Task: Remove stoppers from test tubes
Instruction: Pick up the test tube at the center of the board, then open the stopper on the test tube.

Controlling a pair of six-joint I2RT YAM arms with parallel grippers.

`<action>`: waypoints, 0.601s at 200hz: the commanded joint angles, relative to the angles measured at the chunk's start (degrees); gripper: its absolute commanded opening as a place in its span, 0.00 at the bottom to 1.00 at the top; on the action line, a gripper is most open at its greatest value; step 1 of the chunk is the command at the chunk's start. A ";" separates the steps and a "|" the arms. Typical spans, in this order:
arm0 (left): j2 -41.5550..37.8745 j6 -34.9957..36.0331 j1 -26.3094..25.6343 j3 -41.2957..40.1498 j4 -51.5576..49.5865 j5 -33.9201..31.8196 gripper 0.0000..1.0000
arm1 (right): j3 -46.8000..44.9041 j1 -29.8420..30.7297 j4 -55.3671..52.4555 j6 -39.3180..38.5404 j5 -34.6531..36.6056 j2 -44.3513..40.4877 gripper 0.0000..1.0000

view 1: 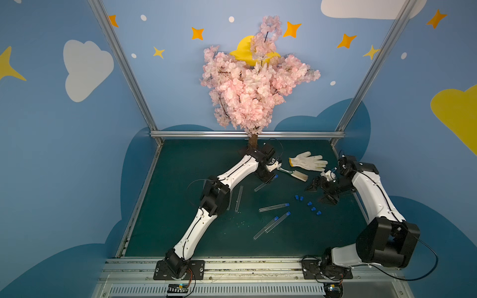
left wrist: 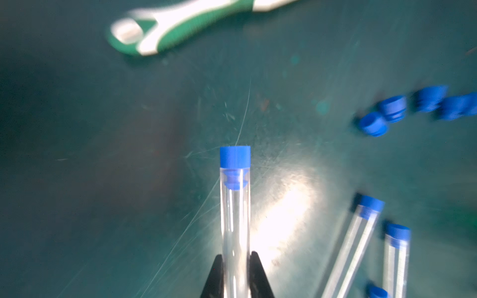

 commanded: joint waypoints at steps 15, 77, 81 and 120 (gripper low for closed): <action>-10.36 -1.63 -0.35 -7.65 -0.18 3.64 0.15 | 0.00 2.33 9.31 -0.81 -9.81 1.96 0.83; -27.38 -6.05 -0.09 -29.22 9.49 10.33 0.17 | 2.61 7.90 16.28 -5.29 -21.32 8.04 0.79; -28.03 -6.20 -0.10 -29.99 9.67 10.51 0.16 | 2.96 8.49 16.25 -5.65 -21.82 8.37 0.77; -34.47 -6.92 -0.01 -39.34 13.16 9.93 0.16 | 4.68 12.84 17.93 -5.60 -23.18 11.29 0.63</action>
